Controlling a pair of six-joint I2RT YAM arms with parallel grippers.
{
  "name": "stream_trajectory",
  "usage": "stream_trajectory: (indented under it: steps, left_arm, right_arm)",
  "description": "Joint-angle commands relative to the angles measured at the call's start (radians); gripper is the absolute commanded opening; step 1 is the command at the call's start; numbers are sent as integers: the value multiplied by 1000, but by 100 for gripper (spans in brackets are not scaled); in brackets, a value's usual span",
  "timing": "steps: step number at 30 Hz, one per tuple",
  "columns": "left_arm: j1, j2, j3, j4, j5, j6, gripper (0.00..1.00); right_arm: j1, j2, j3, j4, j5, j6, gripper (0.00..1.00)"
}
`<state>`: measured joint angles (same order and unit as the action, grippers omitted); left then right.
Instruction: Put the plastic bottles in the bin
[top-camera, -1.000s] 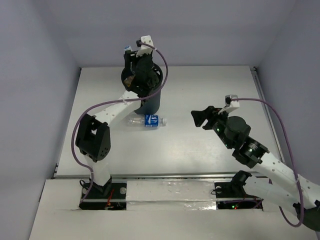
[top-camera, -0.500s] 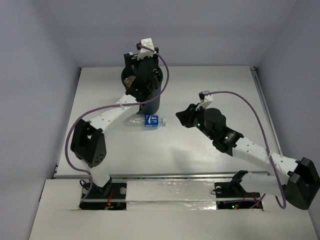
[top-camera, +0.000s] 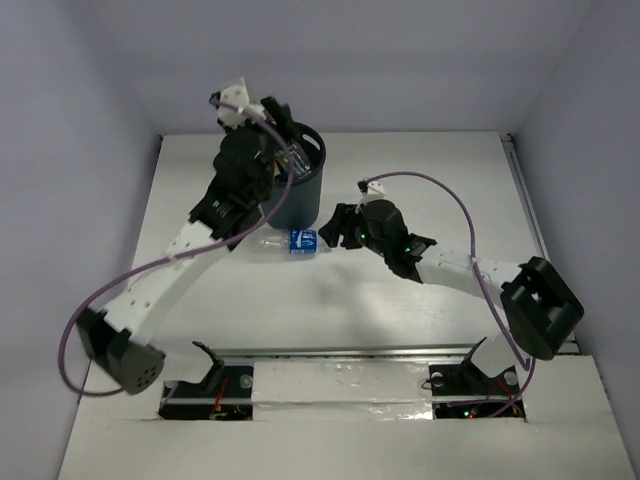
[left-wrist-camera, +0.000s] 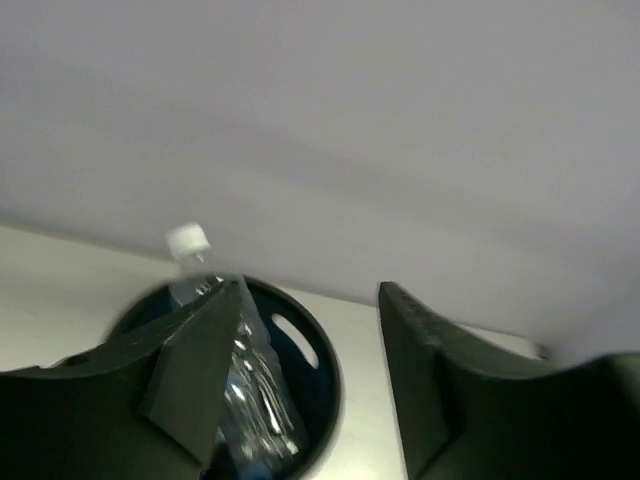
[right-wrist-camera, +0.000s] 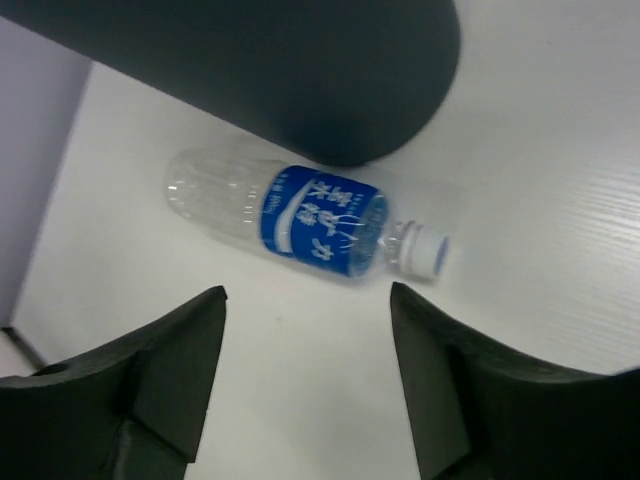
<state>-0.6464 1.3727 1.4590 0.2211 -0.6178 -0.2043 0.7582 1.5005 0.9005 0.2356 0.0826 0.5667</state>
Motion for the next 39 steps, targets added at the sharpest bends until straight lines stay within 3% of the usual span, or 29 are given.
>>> stream_trajectory:
  steps: [1, 5, 11, 16, 18, 21, 23, 26, 39]
  left_arm:
    - [-9, -211, -164, -3, 138, -226, 47]
    - [-51, -368, -452, 38, 136, -317, 37]
    - [-99, -546, -765, 12, 2, -420, 24]
    - [-99, -569, -923, -31, -76, -501, 22]
    - [-52, -535, -965, -8, -37, -518, 26]
    - [14, -424, -979, 52, 73, -520, 44]
    - [24, -327, -956, 70, 92, -511, 65]
    - [33, -233, -924, 70, 101, -515, 82]
    - [215, -138, -934, 178, 128, -482, 87]
  right_arm:
    - [-23, 62, 51, 44, 14, 105, 75]
    - [-33, 89, 42, 16, 104, 214, 85]
    - [-71, 134, -21, 96, 106, 387, 80]
    - [-82, 199, 1, 145, 59, 444, 78]
    - [-82, 220, 3, 154, 59, 467, 78]
    - [-82, 236, 8, 160, 49, 469, 78]
    - [-82, 242, 5, 168, 39, 469, 80]
    - [-82, 248, 0, 172, 32, 463, 81]
    - [-82, 308, 6, 208, -10, 453, 83]
